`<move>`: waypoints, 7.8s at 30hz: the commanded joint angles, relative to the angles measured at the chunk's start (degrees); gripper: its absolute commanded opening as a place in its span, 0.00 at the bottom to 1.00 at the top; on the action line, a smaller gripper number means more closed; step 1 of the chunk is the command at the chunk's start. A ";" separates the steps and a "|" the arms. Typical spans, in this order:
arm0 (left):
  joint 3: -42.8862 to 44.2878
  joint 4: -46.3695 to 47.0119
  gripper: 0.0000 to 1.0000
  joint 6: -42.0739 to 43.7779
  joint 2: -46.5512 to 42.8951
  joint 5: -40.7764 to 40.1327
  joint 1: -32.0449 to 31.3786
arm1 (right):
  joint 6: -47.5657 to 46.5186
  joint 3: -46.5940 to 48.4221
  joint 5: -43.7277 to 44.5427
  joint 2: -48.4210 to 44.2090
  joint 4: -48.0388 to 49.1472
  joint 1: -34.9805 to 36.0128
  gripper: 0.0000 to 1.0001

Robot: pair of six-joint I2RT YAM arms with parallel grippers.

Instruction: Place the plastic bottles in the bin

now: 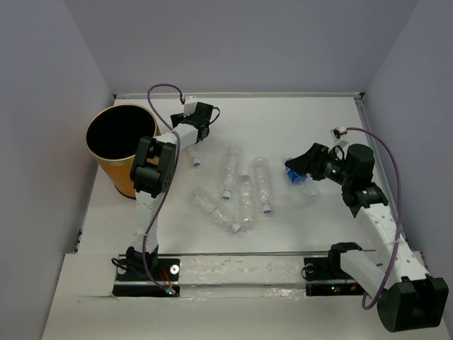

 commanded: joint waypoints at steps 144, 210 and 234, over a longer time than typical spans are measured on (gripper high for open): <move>-29.43 -1.90 0.99 -7.49 -54.57 26.98 -19.63 | -1.34 -0.66 49.57 4.26 -2.20 31.68 0.50; -7.37 -0.32 0.30 2.08 -60.85 20.74 0.30 | -20.33 30.63 48.07 45.67 -22.07 11.64 0.33; -22.11 32.45 0.37 26.88 -59.37 -19.61 14.20 | -11.27 34.05 31.74 22.97 5.06 34.57 0.30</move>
